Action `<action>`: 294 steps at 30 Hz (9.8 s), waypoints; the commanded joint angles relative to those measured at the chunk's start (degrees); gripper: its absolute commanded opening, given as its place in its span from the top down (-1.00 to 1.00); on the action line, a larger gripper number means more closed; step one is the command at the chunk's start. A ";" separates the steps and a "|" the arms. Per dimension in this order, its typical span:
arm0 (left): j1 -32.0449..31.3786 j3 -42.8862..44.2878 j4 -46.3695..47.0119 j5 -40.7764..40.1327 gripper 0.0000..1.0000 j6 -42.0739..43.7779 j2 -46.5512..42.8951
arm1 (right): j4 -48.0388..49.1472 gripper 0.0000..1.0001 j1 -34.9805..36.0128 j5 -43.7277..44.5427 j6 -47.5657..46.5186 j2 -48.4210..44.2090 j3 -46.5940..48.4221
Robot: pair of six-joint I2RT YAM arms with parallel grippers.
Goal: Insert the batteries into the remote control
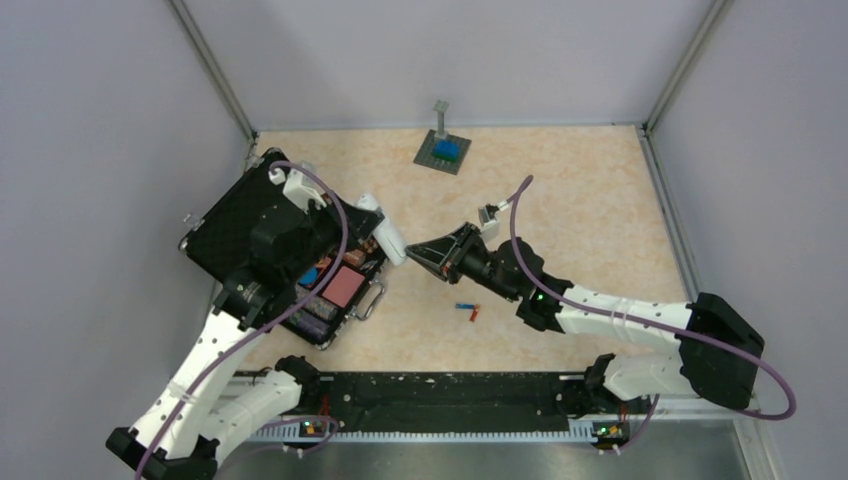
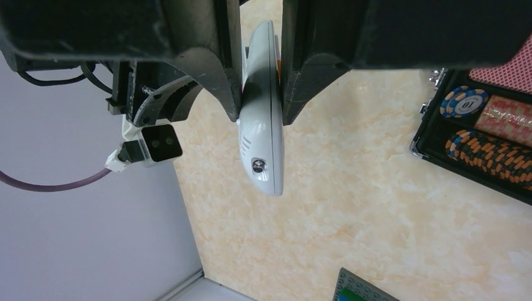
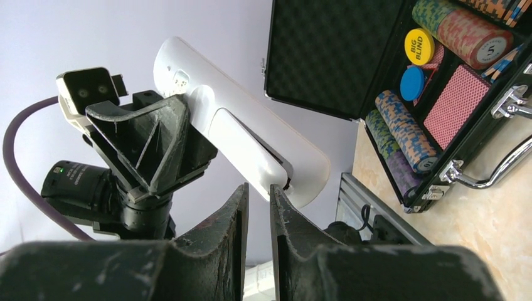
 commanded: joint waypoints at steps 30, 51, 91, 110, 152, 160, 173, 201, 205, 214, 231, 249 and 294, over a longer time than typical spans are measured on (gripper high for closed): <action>-0.80 -8.71 3.55 -2.24 1.00 3.47 10.12 | -10.90 0.53 -12.44 -1.19 -5.64 1.03 -6.76; -0.72 -14.22 8.83 7.18 1.00 8.29 4.05 | -61.21 -0.10 -17.79 2.01 -48.02 5.21 12.73; -0.17 -16.73 3.84 -7.09 1.00 6.28 -4.23 | -68.49 0.44 -3.77 13.74 -25.41 23.91 17.95; -0.03 -16.70 4.07 -6.84 1.00 6.84 -4.00 | -73.10 0.40 -2.06 14.74 -27.56 23.40 19.29; -0.09 -19.96 16.42 27.36 1.00 24.78 -11.22 | -61.65 0.75 -1.97 16.77 -29.33 11.29 10.74; -0.02 -18.31 16.04 35.40 1.00 26.25 -8.78 | -61.55 0.73 -1.97 16.05 -31.29 11.79 10.37; 0.03 -17.61 13.96 25.11 1.00 17.97 -3.70 | -64.49 0.32 -1.93 15.23 -31.84 14.78 10.97; 0.17 -19.87 13.25 18.03 1.00 12.20 -2.85 | -69.76 0.32 -1.58 11.42 -37.51 19.19 13.44; 0.18 -20.05 13.28 17.57 1.00 12.11 -2.90 | -69.71 0.49 -1.41 11.14 -39.16 20.42 13.15; 0.33 -19.61 13.66 18.31 1.00 11.32 -1.84 | -68.17 0.93 -1.44 12.24 -39.36 17.61 13.05; 0.89 -25.11 39.35 37.40 1.00 -6.81 15.04 | -70.71 0.96 -1.41 3.27 -41.55 -7.51 17.30; 0.59 -25.28 108.30 52.64 1.00 -43.62 53.44 | -77.08 0.95 -1.41 -11.42 -37.19 -9.00 24.52; -5.64 -26.86 115.38 50.10 1.00 -46.35 59.85 | -84.32 0.84 -2.41 -5.78 -32.51 2.76 25.77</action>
